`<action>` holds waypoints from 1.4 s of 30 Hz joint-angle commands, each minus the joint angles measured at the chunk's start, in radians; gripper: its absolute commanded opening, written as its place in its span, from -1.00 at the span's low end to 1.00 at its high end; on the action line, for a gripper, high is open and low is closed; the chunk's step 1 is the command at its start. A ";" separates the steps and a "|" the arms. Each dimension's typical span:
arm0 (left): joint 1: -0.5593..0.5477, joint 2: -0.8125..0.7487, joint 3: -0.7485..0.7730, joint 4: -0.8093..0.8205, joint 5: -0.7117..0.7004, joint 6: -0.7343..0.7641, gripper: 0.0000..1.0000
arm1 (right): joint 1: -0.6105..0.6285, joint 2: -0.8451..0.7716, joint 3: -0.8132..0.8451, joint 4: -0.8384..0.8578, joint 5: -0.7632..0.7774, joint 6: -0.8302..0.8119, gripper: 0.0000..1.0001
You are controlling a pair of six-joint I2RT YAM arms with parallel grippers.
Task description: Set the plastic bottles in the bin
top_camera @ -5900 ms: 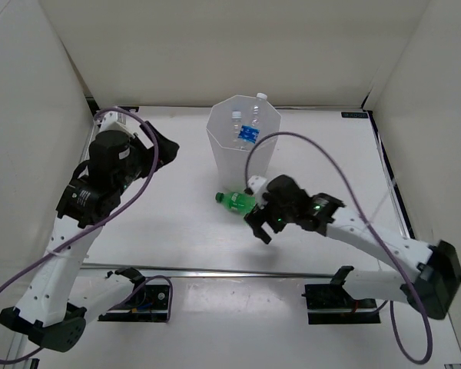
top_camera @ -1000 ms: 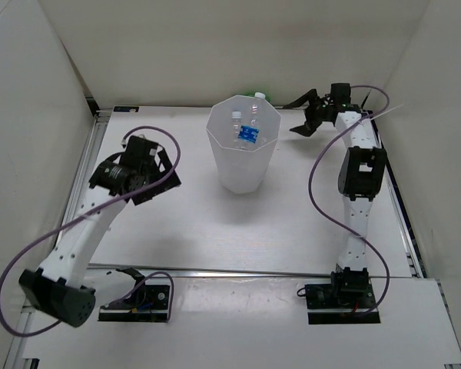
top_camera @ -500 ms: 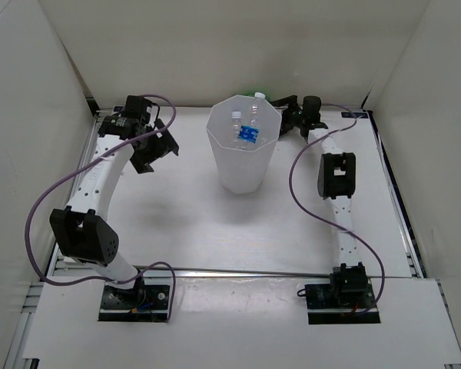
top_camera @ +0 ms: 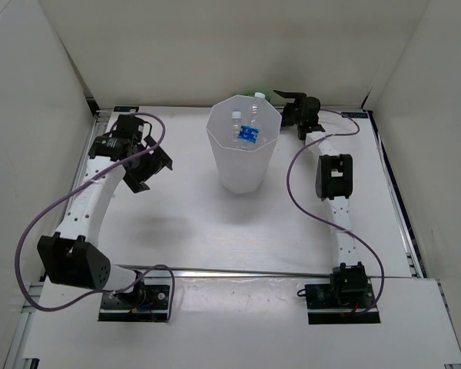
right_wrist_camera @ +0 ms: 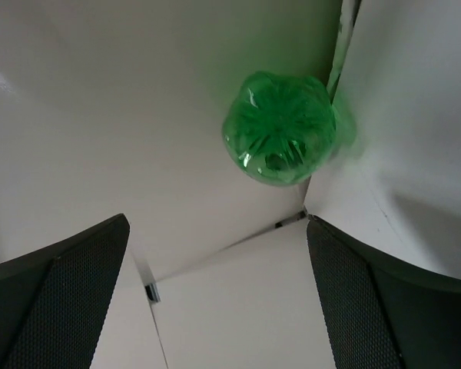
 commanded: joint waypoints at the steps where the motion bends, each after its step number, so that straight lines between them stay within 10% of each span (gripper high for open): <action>1: 0.005 -0.091 -0.036 0.020 -0.036 -0.064 1.00 | -0.008 0.049 0.003 -0.076 0.106 0.034 1.00; 7: 0.005 -0.169 -0.077 -0.014 -0.067 -0.125 1.00 | -0.028 0.029 -0.020 -0.112 0.082 -0.087 0.26; 9: 0.005 -0.200 -0.089 -0.025 -0.076 -0.150 1.00 | -0.039 0.040 0.000 -0.142 0.082 -0.110 0.28; 11: 0.005 -0.220 -0.103 -0.035 -0.076 -0.165 1.00 | -0.039 0.027 0.000 -0.168 0.072 -0.161 1.00; 30: -0.026 -0.222 -0.059 -0.118 -0.105 -0.231 1.00 | 0.066 0.072 0.040 -0.153 0.063 -0.171 1.00; 42: -0.026 -0.292 -0.155 -0.049 -0.115 -0.269 1.00 | -0.014 -0.040 -0.106 -0.075 -0.032 -0.240 0.19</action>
